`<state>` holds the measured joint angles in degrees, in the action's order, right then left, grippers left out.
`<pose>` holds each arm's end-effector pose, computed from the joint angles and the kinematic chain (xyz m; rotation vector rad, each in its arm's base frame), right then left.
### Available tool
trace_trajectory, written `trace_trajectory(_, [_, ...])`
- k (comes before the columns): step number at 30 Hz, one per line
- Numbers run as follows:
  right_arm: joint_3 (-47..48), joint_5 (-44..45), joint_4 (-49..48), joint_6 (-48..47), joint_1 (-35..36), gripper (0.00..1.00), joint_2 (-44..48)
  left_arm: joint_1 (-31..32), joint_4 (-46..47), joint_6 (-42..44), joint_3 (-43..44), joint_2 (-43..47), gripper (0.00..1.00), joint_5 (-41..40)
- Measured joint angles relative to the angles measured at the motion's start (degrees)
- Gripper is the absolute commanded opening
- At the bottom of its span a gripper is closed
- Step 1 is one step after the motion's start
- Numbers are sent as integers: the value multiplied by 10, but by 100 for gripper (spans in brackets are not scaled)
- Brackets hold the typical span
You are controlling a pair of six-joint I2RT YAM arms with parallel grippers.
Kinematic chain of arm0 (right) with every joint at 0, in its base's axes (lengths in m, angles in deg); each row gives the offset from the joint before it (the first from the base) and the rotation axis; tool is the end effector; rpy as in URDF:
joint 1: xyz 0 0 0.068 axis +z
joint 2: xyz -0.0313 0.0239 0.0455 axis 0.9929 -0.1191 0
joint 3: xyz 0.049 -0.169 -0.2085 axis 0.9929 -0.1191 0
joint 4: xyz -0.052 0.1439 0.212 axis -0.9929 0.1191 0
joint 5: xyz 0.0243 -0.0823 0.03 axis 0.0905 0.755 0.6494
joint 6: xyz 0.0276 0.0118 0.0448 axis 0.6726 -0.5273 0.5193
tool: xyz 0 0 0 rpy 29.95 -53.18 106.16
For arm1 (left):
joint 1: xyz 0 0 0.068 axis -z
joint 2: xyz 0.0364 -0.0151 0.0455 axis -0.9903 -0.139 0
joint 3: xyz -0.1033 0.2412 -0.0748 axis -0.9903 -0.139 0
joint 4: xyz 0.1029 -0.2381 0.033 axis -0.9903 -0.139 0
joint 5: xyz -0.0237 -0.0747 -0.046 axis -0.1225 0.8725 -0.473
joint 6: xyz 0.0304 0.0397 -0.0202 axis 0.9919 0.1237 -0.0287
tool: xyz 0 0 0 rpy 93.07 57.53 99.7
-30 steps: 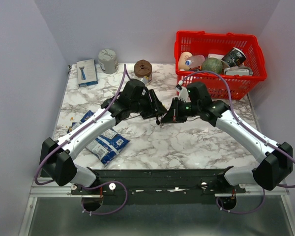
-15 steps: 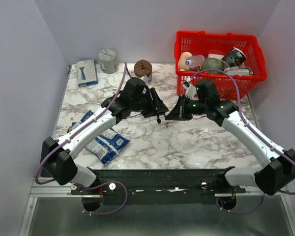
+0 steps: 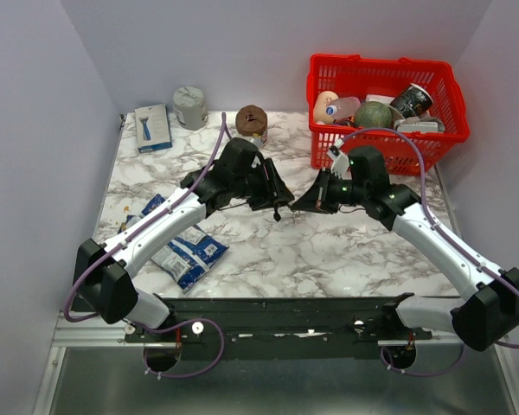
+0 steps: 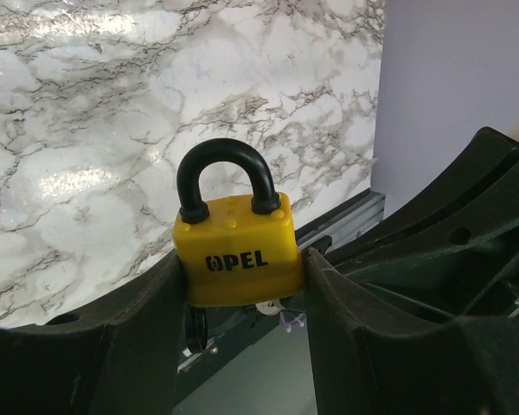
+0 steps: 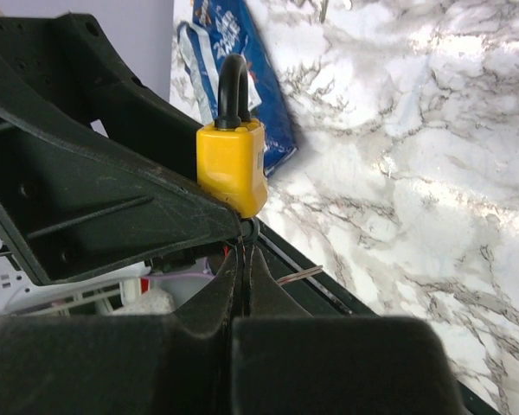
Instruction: Unlock with the key
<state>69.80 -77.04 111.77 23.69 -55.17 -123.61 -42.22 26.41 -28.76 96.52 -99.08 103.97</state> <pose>0.2332 0.1441 0.3184 -0.0033 2.3856 1.2343 0.2419 -0.2140 0.3307 -0.2296 2.4932 -1.1485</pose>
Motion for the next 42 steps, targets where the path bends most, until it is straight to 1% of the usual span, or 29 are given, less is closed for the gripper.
trace_trajectory(4, [-24,29,-30,22,2,1,24,2,0,-12,0,0,0,-4])
trace_trajectory(10, [-42,92,-53,43,23,1,48,4,4,-69,-13,9,0,-20])
trace_trajectory(15, [-48,133,-54,49,48,1,66,-4,13,-135,-52,39,0,-20])
trace_trajectory(19, [-57,176,-54,54,64,1,78,-12,23,-204,-104,75,0,-16])
trace_trajectory(23, [-61,207,-53,57,84,1,79,-12,29,-268,-136,84,0,-5])
trace_trajectory(29, [-57,239,-52,57,124,1,79,-13,28,-318,-141,84,0,-1])
trace_trajectory(34, [-45,284,-36,58,154,1,79,-13,30,-362,-148,91,0,-1])
trace_trajectory(42, [-30,311,-10,62,175,1,80,-13,31,-414,-158,102,0,-23])
